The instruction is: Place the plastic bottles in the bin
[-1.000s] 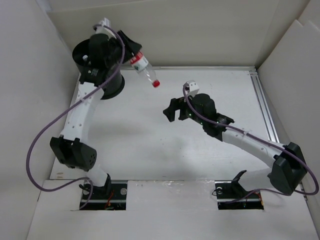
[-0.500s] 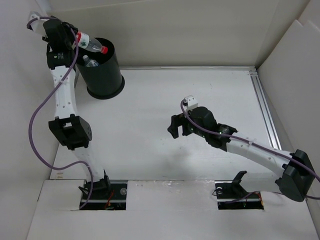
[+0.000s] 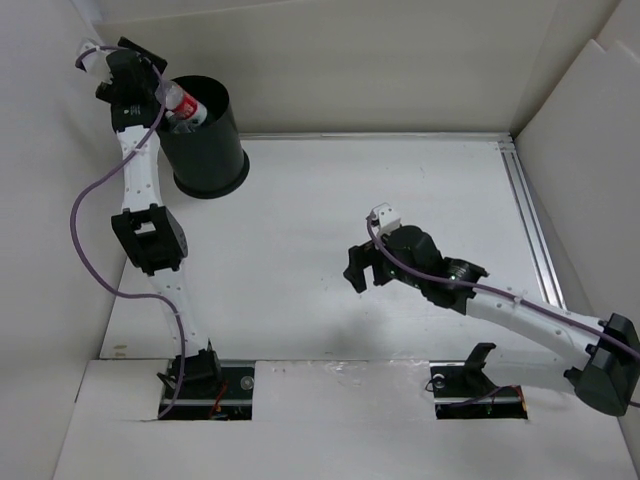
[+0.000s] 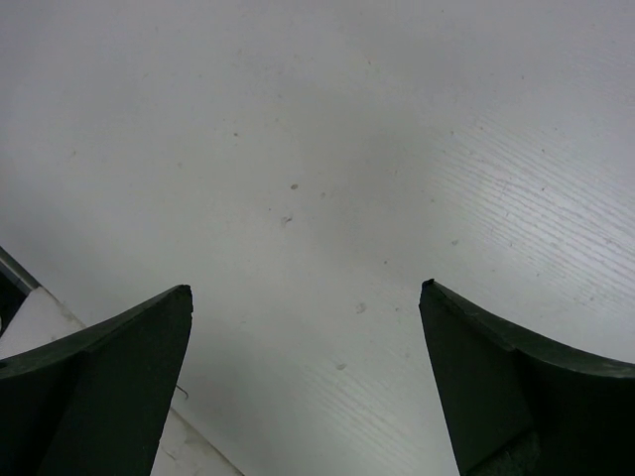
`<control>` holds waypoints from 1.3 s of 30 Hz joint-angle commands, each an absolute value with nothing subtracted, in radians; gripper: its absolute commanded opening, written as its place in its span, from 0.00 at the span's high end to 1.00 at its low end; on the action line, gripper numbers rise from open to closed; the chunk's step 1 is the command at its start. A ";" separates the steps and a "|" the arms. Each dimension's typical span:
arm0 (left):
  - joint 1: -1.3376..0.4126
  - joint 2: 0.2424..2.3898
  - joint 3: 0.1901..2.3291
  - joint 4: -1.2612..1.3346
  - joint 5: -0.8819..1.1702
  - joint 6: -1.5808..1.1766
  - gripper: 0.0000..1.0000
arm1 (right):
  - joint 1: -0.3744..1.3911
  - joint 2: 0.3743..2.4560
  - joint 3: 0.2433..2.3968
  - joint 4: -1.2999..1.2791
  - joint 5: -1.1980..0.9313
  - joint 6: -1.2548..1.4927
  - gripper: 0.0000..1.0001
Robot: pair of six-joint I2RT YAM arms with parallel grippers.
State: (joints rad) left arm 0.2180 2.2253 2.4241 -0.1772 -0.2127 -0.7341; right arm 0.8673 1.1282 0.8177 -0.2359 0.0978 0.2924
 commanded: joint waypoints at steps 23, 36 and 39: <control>-0.055 1.449 1.922 -0.499 0.012 -0.456 0.00 | 0.907 0.916 1.293 -0.756 0.716 0.209 0.00; -0.055 0.921 1.284 -0.525 0.014 -0.313 0.00 | 0.907 0.735 1.384 -0.917 0.727 0.155 0.00; -0.072 0.796 1.195 -0.514 0.073 -0.327 0.00 | 0.907 0.697 1.397 -0.927 0.718 0.141 0.00</control>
